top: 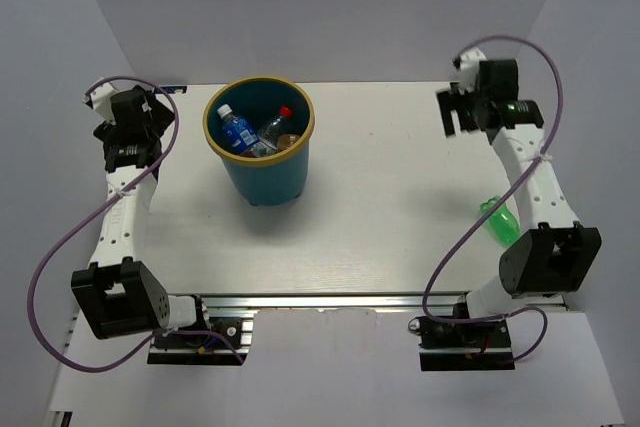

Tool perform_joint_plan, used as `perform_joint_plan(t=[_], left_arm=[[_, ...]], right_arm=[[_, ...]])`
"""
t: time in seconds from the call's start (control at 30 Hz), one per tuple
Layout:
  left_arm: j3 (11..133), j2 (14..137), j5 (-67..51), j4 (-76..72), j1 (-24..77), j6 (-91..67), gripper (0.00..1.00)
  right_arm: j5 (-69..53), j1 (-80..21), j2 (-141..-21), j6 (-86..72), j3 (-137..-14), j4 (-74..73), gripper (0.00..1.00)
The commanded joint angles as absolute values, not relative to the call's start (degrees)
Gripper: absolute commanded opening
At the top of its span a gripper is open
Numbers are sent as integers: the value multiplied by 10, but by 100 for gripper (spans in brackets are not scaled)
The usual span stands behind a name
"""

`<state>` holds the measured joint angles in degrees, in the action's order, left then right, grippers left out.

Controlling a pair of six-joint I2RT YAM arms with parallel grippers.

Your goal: Put the plastic bottles in the bin

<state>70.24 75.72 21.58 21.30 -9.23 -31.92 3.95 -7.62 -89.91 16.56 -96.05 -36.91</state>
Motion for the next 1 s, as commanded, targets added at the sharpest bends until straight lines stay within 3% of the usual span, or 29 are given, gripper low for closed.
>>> perform_joint_plan(t=[0.0, 0.13, 0.3, 0.67, 0.73, 0.77, 0.87, 0.97], left_arm=[[722, 769, 220, 192, -98, -339, 98], [725, 790, 224, 172, -102, -358, 98], [757, 827, 181, 168, -105, -367, 98], [766, 824, 184, 176, -105, -368, 98], [767, 817, 193, 181, -105, -369, 98], [768, 814, 197, 185, -105, -370, 98], [763, 784, 200, 186, -105, -371, 98], [747, 765, 204, 184, -105, -375, 98]], right_arm=[[155, -14, -863, 184, -826, -460, 89], [170, 88, -855, 166, -740, -494, 89], [168, 98, -869, 199, -651, -453, 89], [175, 162, -1032, 214, -631, -368, 89], [157, 160, -1043, 198, -654, -385, 79], [123, 156, -1037, 192, -666, -405, 63], [84, 107, -954, 184, -711, -401, 36], [32, 6, -870, 176, -800, -369, 28]])
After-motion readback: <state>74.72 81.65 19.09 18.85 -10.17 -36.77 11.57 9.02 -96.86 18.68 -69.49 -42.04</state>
